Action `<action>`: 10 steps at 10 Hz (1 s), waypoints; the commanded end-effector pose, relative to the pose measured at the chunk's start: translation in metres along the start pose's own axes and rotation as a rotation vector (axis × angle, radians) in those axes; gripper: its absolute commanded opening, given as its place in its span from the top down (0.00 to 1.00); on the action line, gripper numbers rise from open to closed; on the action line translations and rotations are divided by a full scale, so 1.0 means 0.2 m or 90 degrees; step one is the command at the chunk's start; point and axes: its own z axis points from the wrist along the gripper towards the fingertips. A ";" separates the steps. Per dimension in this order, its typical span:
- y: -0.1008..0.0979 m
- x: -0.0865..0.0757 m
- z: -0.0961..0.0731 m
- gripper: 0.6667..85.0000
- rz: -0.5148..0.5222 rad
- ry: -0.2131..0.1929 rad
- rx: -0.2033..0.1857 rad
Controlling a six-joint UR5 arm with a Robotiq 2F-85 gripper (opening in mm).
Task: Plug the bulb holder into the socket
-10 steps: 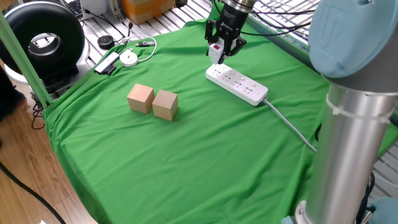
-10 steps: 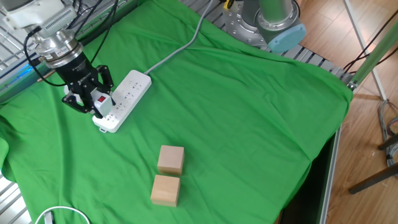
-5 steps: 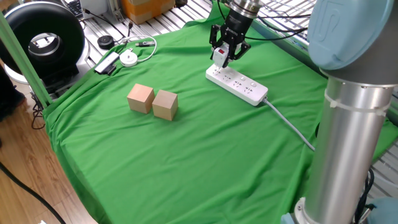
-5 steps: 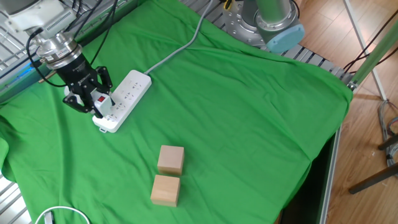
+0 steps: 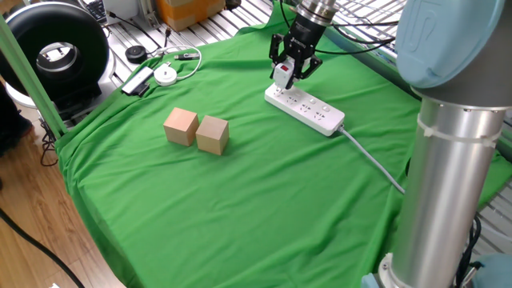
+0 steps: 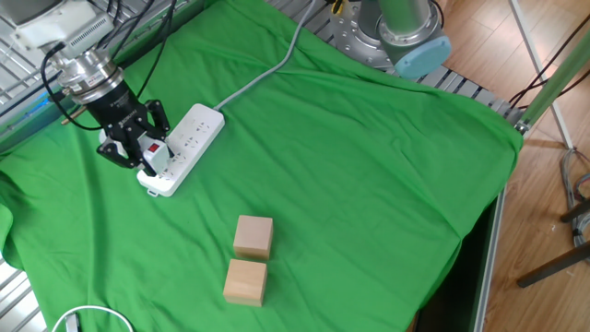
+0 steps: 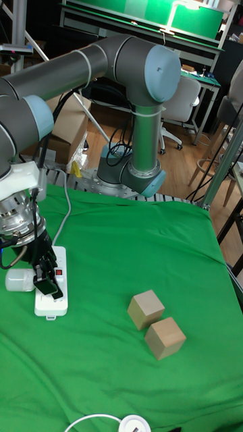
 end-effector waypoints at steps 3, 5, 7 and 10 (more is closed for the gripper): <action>0.02 0.00 0.00 1.00 0.010 -0.001 -0.010; 0.03 0.00 0.00 1.00 0.013 -0.006 -0.013; 0.02 0.00 0.01 1.00 0.013 -0.009 -0.011; 0.02 0.01 0.02 1.00 0.011 -0.008 -0.010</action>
